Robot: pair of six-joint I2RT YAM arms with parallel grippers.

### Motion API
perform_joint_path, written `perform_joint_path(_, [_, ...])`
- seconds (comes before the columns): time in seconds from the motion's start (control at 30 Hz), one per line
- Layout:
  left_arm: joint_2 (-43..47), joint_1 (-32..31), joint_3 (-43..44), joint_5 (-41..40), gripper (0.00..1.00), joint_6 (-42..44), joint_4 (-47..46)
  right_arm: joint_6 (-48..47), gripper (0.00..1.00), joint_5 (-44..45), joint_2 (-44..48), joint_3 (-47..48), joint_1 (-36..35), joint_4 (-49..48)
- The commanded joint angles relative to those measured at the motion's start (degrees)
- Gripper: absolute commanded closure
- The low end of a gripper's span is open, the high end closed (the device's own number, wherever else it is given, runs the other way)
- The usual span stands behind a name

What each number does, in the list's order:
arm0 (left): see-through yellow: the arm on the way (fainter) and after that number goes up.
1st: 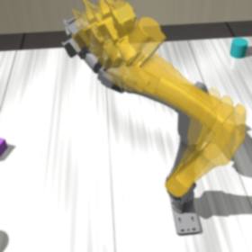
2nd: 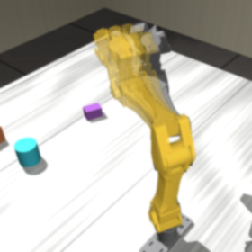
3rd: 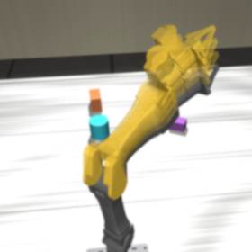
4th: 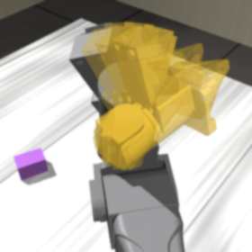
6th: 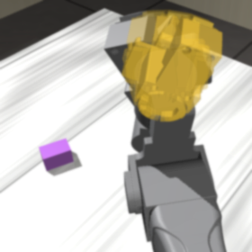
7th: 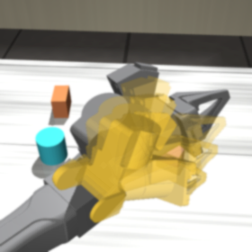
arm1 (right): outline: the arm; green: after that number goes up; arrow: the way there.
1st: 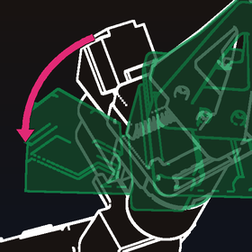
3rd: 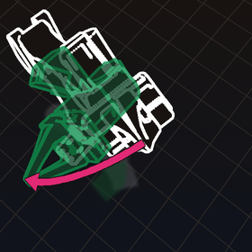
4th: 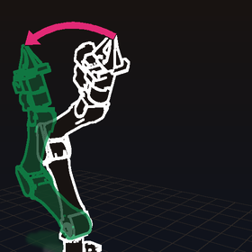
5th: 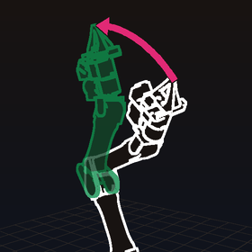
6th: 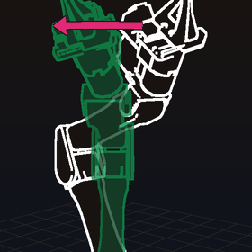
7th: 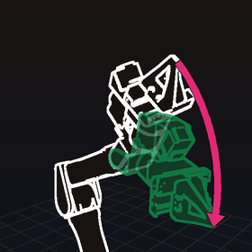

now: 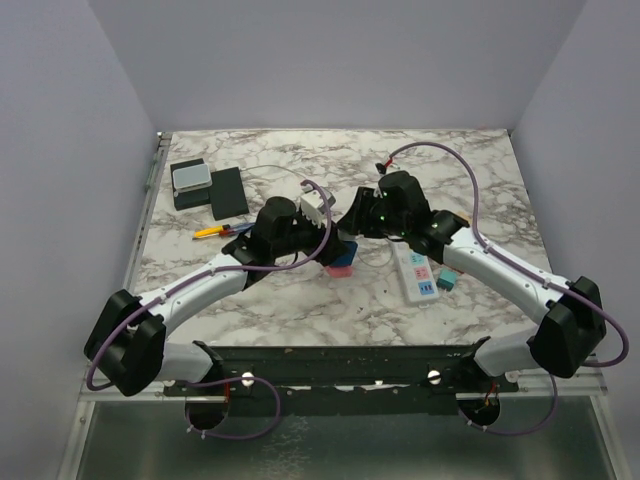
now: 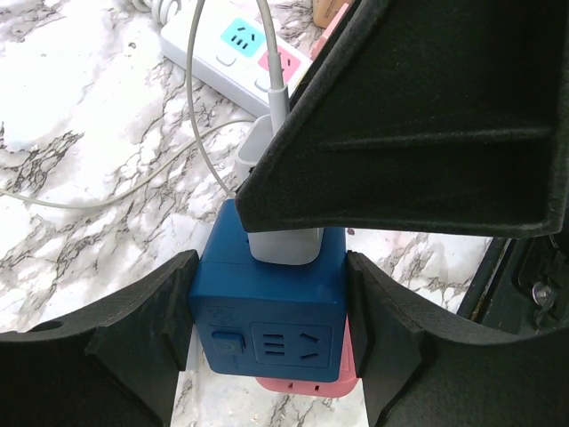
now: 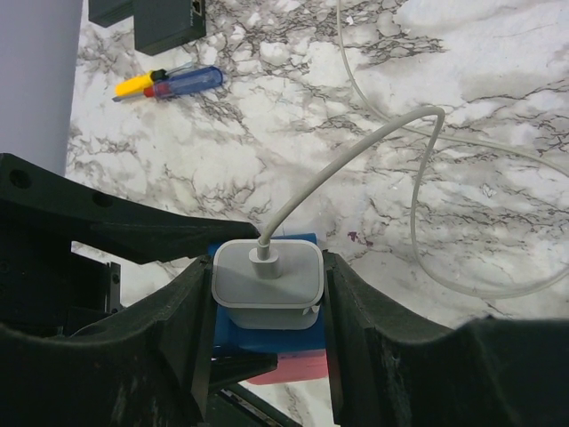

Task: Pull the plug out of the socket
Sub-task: Remove the plug from the socket.

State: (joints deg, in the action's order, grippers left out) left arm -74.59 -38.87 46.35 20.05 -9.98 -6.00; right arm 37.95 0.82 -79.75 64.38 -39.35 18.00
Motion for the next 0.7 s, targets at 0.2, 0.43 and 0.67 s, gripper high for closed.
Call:
perform_joint_path(0.2, [-2.6,-0.5,0.8,-0.6,1.0,1.2,8.5,-1.5,0.99,13.9,1.8,3.3,0.6,-2.7])
perform_joint_path(0.43, [-2.9,1.6,0.8,1.0,1.0,-0.7,7.5,-1.9,0.99,21.0,3.2,1.9,-3.8,-3.3])
perform_joint_path(0.67, [-2.7,3.8,0.2,3.5,1.0,-2.9,6.2,-2.5,0.99,27.3,2.0,2.5,-8.7,-1.8])
